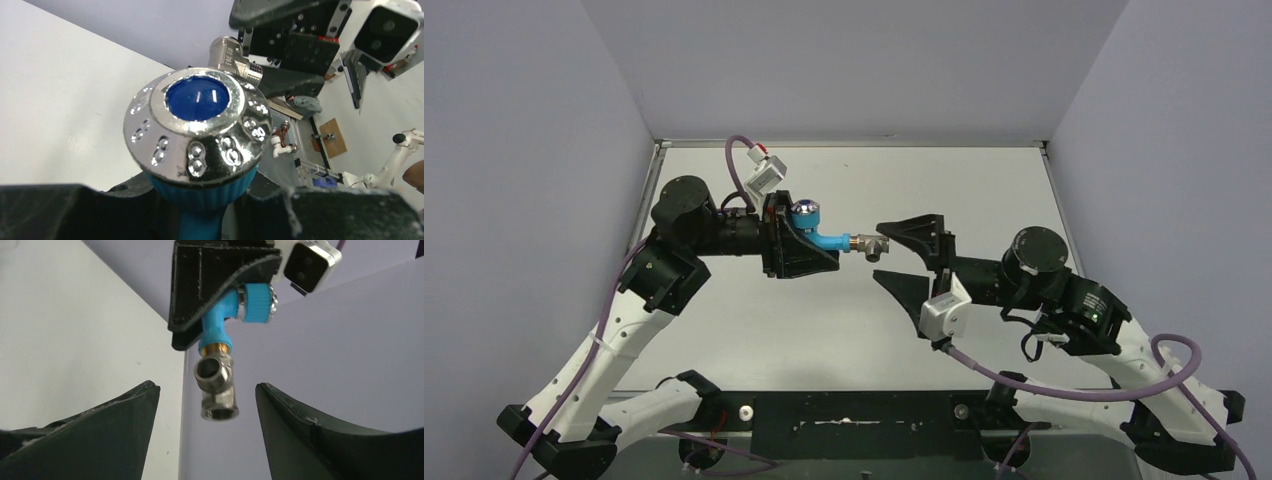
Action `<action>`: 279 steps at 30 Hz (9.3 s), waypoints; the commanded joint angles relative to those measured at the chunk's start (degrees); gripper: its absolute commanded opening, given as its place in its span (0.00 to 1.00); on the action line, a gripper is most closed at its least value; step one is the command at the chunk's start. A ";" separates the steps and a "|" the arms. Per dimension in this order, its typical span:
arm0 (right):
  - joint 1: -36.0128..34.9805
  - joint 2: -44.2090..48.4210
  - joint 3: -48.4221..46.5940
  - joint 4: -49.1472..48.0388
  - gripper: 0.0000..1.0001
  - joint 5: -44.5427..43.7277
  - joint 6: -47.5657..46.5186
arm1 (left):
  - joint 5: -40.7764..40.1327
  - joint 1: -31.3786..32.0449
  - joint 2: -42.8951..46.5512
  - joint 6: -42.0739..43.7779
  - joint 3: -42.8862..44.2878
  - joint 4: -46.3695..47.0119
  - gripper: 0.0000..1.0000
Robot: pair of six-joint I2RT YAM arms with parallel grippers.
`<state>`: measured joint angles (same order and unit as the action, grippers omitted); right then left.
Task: Install the water faucets
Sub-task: Screw the water faucet onto the adaptor.
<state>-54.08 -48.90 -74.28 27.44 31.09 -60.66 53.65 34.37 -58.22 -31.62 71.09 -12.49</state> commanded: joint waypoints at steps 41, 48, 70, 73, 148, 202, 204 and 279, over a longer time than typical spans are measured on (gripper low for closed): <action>-11.98 -3.75 -3.04 -7.06 0.00 -14.80 6.52 | 5.59 -0.71 2.46 2.18 0.74 1.88 0.00; -11.96 -5.40 -4.13 -6.93 0.00 -16.06 14.41 | 5.04 -0.73 4.24 9.15 0.43 0.95 0.00; -11.84 -6.47 -2.71 -12.97 0.00 -17.47 50.43 | 2.09 -0.71 10.44 29.29 -4.10 4.22 0.00; -11.71 -6.42 -2.25 -13.75 0.00 -18.58 55.99 | 1.50 -0.71 10.90 33.19 -4.34 3.33 0.00; -2.49 -1.84 -3.55 -5.27 0.74 -6.21 -0.40 | -2.04 -0.80 5.71 0.70 1.25 -2.86 0.00; -11.77 -11.44 -9.94 -1.04 0.00 -18.53 46.48 | 6.67 -0.97 4.27 35.21 2.47 -10.38 0.00; -11.67 -11.69 -9.93 -1.26 0.00 -17.89 51.02 | 6.83 -0.97 4.69 39.60 1.96 -11.10 0.00; 7.28 1.24 0.66 -5.58 0.74 -3.22 -3.40 | -3.34 -1.15 4.68 -9.43 -0.69 6.54 0.00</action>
<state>-43.00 -46.09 -71.29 21.93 32.95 -56.40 51.13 33.23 -53.23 -40.36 65.52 -2.11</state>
